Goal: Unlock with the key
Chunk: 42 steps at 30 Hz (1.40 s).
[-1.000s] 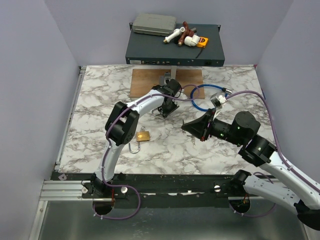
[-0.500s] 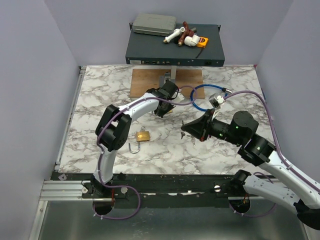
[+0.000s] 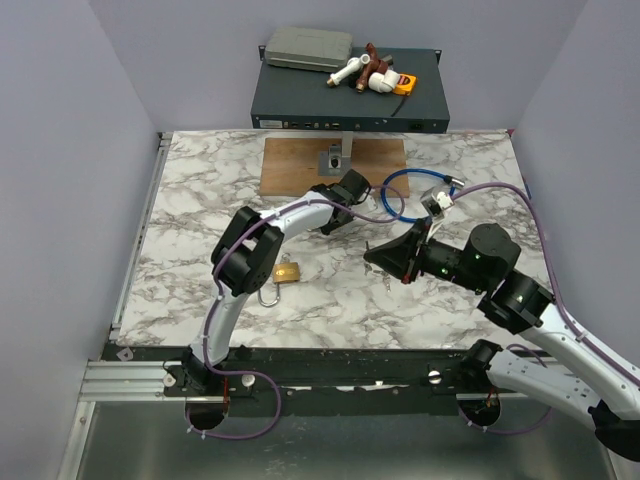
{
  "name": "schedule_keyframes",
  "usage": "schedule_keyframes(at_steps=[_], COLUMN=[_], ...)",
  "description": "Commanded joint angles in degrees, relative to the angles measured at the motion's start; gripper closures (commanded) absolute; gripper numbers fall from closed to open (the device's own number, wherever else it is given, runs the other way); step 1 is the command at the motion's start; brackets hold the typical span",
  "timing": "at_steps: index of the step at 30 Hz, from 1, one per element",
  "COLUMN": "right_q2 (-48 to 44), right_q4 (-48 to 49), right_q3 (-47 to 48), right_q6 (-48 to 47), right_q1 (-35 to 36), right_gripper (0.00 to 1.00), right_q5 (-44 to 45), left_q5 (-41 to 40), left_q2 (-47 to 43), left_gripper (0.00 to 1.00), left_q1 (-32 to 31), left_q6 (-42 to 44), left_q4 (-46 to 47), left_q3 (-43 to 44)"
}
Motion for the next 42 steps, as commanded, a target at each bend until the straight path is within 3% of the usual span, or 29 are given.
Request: schedule_keyframes(at_steps=[1,13,24,34,42], right_q2=[-1.0,-2.6,-4.7,-6.2,-6.3], right_q4=[0.9,-1.3,-4.1,-5.5,-5.8], right_q3=[-0.7,-0.3,0.4,0.3,0.4], right_q6=[-0.9,-1.5,-2.1,-1.4,-1.6], right_q1=[-0.2,-0.2,-0.2,-0.2,-0.2], right_gripper=[0.99,0.99,0.99,0.99,0.99], right_q5=[1.0,1.6,1.9,1.3,1.1], left_q5=[-5.6,-3.2,-0.3,11.6,26.5], left_q2=[0.5,0.2,-4.4,-8.2,-11.0], left_gripper=[1.00,1.00,1.00,1.00,0.99], left_q1=[-2.0,-5.2,-9.7,-15.9,-17.2], left_q6=[5.1,8.1,5.6,-2.3,-6.4], left_q4=[3.1,-1.0,-4.5,-8.3,-11.8], left_q3=[-2.4,-2.7,-11.6,-18.7,-21.8])
